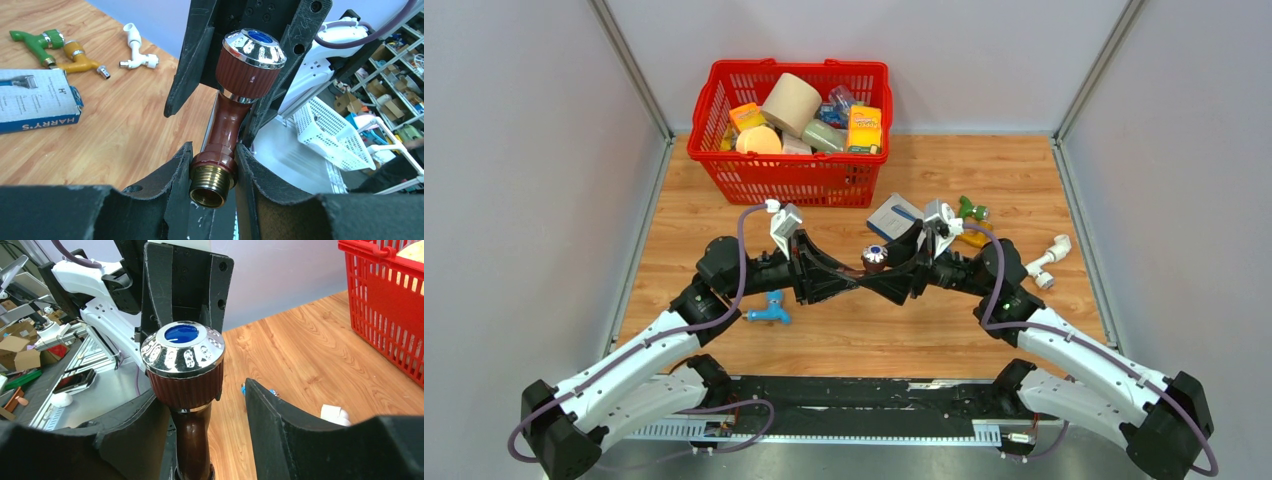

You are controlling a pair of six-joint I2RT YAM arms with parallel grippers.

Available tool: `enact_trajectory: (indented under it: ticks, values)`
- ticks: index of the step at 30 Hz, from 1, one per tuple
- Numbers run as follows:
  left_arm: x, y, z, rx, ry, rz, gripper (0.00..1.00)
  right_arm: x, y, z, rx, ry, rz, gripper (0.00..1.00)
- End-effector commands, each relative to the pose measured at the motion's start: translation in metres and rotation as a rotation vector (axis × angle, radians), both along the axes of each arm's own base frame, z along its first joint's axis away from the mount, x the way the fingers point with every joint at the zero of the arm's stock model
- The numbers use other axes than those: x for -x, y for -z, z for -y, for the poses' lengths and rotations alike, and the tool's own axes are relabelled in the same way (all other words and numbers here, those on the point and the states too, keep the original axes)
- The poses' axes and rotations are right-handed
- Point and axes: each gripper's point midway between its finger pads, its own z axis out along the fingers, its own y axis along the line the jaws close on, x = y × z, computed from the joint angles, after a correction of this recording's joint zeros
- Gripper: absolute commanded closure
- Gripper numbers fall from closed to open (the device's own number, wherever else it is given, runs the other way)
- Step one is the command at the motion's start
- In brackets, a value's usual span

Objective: Install the water faucets

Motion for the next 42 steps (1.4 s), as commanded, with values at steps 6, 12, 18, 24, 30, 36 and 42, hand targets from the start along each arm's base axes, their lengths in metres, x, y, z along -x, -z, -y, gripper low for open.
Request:
enact_trajectory:
  ticks: [6, 12, 18, 24, 30, 36, 42]
  values:
    - [0.016, -0.04, -0.002, 0.096, 0.054, 0.092, 1.0, 0.002, -0.005, -0.001, -0.022, -0.021, 0.016, 0.47]
    - [0.015, -0.047, -0.004, 0.124, 0.038, 0.105, 1.0, 0.007, -0.005, -0.001, -0.03, -0.043, 0.019, 0.61]
    - [0.012, -0.052, -0.006, 0.163, 0.007, 0.086, 1.0, 0.011, -0.009, 0.002, -0.042, -0.052, 0.035, 0.52]
    - [0.015, -0.052, -0.004, 0.165, 0.028, 0.077, 1.0, 0.013, -0.011, 0.003, -0.046, -0.059, 0.041, 0.5]
    - [0.015, -0.044, -0.001, 0.137, 0.037, 0.072, 1.0, 0.014, -0.021, 0.004, -0.063, -0.062, 0.051, 0.4]
    - [0.013, -0.031, 0.004, 0.097, 0.033, 0.058, 1.0, 0.018, -0.033, 0.007, -0.085, -0.065, 0.069, 0.37]
    - [0.012, -0.03, 0.006, 0.09, 0.033, 0.06, 1.0, 0.024, -0.042, 0.009, -0.101, -0.082, 0.085, 0.41]
